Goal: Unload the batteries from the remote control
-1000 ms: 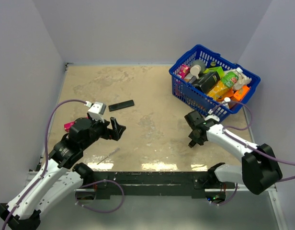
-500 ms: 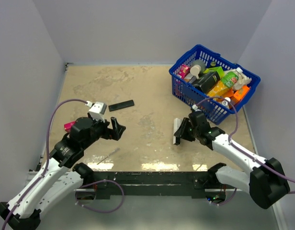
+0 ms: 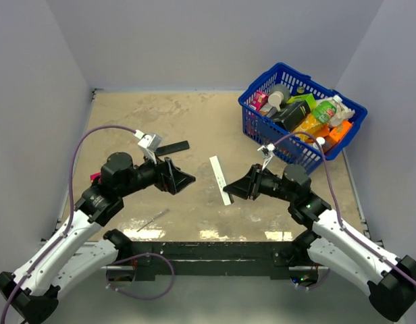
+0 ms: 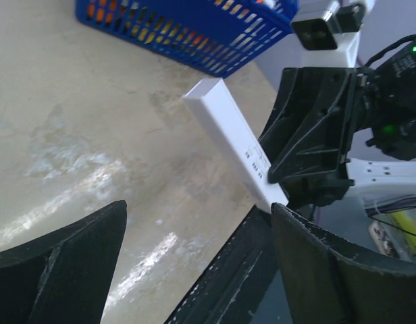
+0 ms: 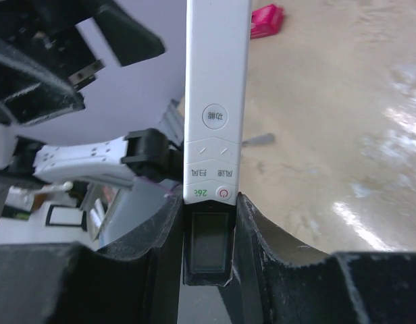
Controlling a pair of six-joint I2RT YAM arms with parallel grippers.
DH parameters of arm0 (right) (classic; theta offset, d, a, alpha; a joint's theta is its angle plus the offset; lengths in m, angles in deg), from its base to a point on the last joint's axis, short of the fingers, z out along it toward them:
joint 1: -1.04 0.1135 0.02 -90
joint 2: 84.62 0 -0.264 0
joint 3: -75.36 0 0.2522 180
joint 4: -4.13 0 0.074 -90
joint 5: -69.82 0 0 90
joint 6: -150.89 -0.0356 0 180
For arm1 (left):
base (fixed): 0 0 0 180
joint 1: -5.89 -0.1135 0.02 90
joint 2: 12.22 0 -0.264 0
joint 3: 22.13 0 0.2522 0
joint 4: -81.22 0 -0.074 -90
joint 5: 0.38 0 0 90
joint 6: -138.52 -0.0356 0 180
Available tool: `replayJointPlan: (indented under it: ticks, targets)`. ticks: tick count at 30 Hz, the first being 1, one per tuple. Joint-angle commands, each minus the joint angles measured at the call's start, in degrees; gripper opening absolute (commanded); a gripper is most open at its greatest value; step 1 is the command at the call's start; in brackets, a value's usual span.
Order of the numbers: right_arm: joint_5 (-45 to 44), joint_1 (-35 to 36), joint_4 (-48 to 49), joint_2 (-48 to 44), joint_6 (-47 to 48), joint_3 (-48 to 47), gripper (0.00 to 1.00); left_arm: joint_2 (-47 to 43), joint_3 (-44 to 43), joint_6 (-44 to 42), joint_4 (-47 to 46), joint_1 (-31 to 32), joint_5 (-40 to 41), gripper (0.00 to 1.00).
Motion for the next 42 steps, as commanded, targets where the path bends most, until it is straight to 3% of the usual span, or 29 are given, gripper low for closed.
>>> replayJointPlan:
  ticks: [1,9,23,28,29,32,33,35,36,37,42]
  targets:
    - [5.4,2.5,8.8,-2.3,-2.5,-2.7,0.08,2.0,1.1,9.2,-17.6,0.1,-12.5,0.91]
    - [7.7,4.2,17.3,-3.7,-8.5,-1.3,0.07,5.3,4.7,16.7,-33.5,0.2,-15.4,0.89]
    - [8.7,6.1,19.6,-1.9,-8.9,-0.4,0.08,9.1,6.7,20.4,-41.3,0.2,-16.7,0.88]
    - [8.6,6.7,19.8,-1.1,-9.0,-1.0,0.07,10.9,8.3,23.2,-46.1,0.2,-18.3,0.81]
    - [8.6,6.9,19.7,-0.7,-8.9,-1.0,0.07,11.1,8.8,24.5,-47.9,0.4,-18.4,0.79]
    - [8.6,7.0,19.4,-0.1,-9.1,-1.0,0.08,11.4,9.8,25.7,-48.5,0.5,-18.0,0.59]
    - [8.4,7.0,19.0,0.1,-8.9,-1.2,0.10,11.6,10.0,25.9,-48.3,0.4,-17.8,0.40]
    - [7.5,7.1,14.5,0.3,-6.2,-2.1,0.17,11.8,9.8,26.0,-46.2,0.4,-17.2,0.23]
    - [6.7,7.1,11.5,0.2,-4.5,-3.8,0.21,11.9,9.8,26.0,-45.3,0.5,-16.4,0.06]
    - [4.2,7.2,8.6,0.1,-2.8,-4.6,0.27,11.7,9.8,26.0,-44.4,0.4,-15.8,0.00]
    - [-0.5,7.2,-0.5,0.1,2.1,-7.0,0.64,10.6,9.0,25.2,-35.6,0.5,-9.3,0.00]
